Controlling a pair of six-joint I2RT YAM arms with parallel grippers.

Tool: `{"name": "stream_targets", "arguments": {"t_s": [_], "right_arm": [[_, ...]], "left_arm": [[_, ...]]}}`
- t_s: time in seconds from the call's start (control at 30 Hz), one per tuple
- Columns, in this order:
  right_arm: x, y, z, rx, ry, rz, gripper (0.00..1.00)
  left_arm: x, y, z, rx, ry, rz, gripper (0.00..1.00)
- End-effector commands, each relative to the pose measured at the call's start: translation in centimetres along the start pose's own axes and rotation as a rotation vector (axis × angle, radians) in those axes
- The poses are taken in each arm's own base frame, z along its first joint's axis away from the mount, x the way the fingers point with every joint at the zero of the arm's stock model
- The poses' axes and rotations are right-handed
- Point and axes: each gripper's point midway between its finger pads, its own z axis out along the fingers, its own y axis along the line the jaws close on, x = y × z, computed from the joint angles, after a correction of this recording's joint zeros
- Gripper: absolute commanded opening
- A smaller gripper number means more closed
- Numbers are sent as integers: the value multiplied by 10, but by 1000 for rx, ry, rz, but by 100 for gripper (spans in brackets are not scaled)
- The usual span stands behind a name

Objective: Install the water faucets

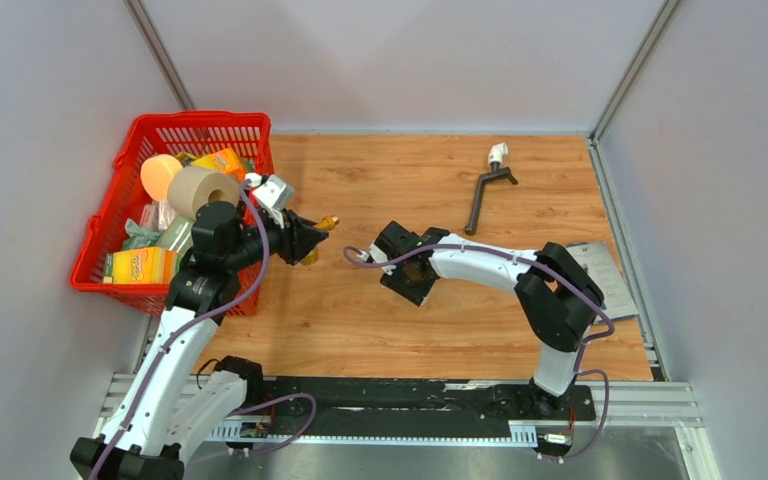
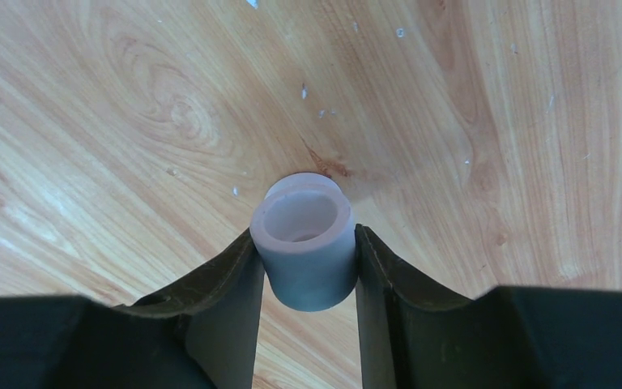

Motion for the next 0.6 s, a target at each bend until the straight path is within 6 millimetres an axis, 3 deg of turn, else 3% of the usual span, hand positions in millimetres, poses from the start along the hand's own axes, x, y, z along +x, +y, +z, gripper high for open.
{"name": "stream_targets", "arguments": {"t_s": [0.0,0.07,0.33,0.47,0.57], "right_arm": [[-28,-1,-36,-34,-159,36,5],[-41,4,-61,-71,-270,44,0],[-72,-4,-176,-38,-729,61,0],[-78,-14,-228,-46,-964,51,0],[-75,-24,-259,-103,-1112,31,0]], "left_arm": [[-10,-14,-1,89,-39,47,0],[-13,-22,0,136,-54,54,0],[-32,-54,2,351,-116,4,0],[-47,-73,0,490,-138,-40,0],[-55,-76,0,514,-152,-31,0]]}}
